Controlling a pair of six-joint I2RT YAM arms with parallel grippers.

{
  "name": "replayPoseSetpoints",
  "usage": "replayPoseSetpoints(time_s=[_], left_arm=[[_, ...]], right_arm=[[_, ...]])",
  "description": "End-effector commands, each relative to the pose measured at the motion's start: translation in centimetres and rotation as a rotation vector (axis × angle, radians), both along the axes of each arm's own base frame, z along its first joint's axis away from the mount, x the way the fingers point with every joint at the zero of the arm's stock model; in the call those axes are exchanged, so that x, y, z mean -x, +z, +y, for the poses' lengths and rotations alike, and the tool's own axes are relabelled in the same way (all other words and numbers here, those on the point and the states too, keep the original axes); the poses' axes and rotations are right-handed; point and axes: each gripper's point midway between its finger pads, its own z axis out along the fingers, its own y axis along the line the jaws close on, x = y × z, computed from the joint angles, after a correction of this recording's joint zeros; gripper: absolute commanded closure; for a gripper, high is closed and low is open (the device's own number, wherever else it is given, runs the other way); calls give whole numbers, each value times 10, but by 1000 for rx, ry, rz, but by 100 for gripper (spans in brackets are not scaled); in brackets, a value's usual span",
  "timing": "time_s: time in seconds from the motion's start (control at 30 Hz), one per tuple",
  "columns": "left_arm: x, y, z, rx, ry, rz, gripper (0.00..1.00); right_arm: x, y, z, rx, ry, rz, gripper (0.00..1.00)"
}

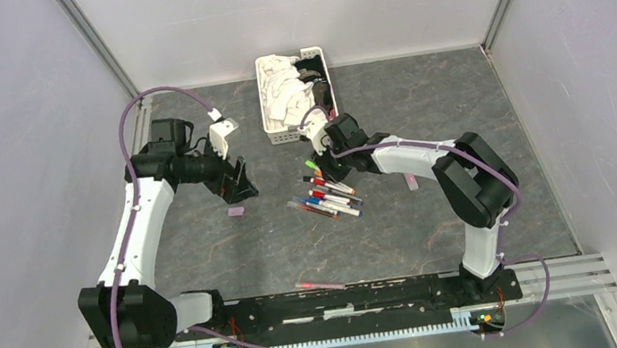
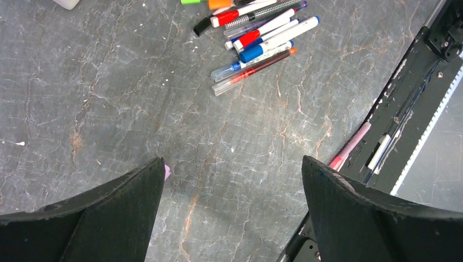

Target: Open the pen caps

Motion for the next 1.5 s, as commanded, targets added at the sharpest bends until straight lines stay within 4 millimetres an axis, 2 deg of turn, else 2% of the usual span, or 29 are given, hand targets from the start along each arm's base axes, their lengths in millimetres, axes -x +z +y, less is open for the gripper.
replayPoseSetpoints(time_s=[0.0, 0.17, 0.43, 0.53, 0.67, 0.8, 0.87, 0.97, 1.07, 1.47], left_arm=[[2, 10, -4, 24, -40, -29, 0], [5, 9, -4, 24, -45, -25, 0], [7, 10, -3, 11, -49, -33, 0], [7, 11, -3, 17, -51, -33, 0], [7, 11, -4, 21, -54, -27, 0], [7, 12, -4, 21, -57, -25, 0], [8, 12, -4, 21, -59, -26, 0], [8, 12, -4, 20, -60, -26, 0], [8, 13, -4, 23, -60, -28, 0], [8, 17, -4, 18, -63, -37, 0]], right_arm=[[-11, 14, 8, -23, 8, -25, 71], [-19, 2, 2, 3, -12, -14, 69], [-28, -2, -1, 4, -28, -2, 82], [-28, -3, -1, 0, -24, 2, 84], [-32, 9, 1, -21, -13, -6, 83], [-49, 30, -7, -56, -57, -49, 83], [-57, 33, -12, -68, -78, -52, 80], [-61, 27, -15, -46, -74, -41, 69], [-61, 18, -15, -28, -71, -30, 64], [-56, -18, -22, 19, -83, 17, 66]])
